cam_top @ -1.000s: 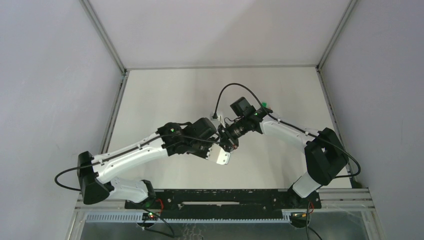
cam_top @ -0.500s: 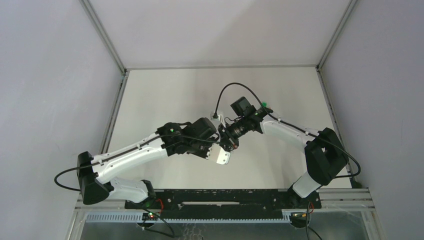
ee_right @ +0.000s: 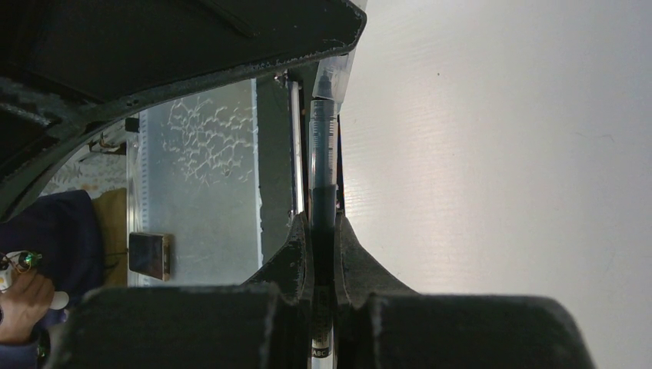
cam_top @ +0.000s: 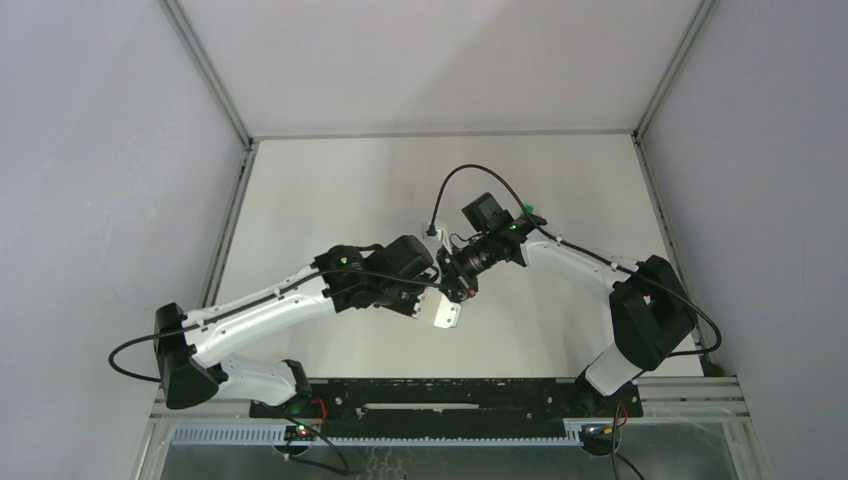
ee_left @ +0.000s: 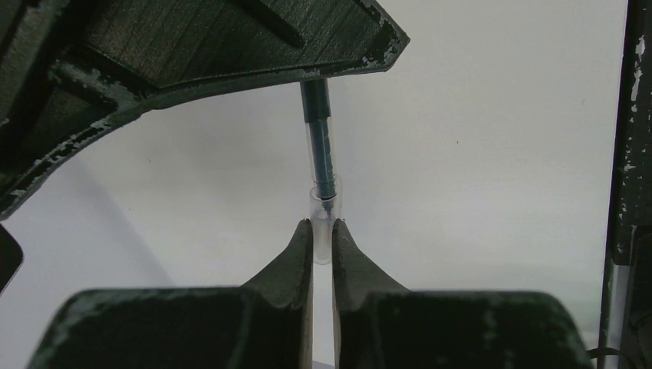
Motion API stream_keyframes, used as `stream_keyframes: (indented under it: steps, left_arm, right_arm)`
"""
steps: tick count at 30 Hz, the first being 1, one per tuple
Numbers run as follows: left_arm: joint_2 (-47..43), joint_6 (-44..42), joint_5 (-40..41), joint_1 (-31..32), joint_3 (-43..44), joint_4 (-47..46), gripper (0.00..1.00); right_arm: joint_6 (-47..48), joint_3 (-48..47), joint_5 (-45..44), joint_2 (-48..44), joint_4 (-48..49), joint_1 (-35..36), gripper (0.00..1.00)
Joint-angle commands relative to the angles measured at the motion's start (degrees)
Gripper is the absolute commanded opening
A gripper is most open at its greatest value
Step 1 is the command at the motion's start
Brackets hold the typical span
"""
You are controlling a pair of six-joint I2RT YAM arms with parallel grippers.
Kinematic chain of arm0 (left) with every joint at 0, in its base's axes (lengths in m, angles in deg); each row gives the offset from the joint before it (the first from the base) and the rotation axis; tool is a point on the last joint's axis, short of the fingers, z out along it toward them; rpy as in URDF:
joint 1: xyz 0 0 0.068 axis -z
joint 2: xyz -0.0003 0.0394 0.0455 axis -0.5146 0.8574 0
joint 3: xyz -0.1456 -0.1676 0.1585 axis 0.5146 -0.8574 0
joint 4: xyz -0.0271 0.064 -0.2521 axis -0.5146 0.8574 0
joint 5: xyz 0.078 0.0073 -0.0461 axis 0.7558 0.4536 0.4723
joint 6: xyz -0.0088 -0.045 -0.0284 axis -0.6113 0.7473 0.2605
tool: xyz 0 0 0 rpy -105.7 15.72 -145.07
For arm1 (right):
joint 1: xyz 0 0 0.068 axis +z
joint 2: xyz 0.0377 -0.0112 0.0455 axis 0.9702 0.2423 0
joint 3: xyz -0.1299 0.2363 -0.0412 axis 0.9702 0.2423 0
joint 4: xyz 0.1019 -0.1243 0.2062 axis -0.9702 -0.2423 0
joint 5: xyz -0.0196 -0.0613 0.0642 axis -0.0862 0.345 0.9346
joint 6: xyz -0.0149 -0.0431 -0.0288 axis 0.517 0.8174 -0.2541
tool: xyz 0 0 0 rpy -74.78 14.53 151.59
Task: Insert the pens into the pen caps
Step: Insert the pen cap onto the pen, then press the pen cap onto the pen.
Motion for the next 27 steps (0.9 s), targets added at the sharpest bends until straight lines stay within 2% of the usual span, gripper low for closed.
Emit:
stream_keyframes:
  steps: [1, 27]
  left_arm:
    - [-1.26, 0.61, 1.19, -0.19, 1.81, -1.4, 0.01]
    - [-1.1, -0.71, 0.63, -0.72, 1.07, -0.88, 0.0]
  right_arm:
    - [1.73, -2.05, 2.6, -1.09, 0.43, 0.04, 0.0]
    - [1.13, -2.04, -0.58, -0.74, 0.69, 0.34, 0.0]
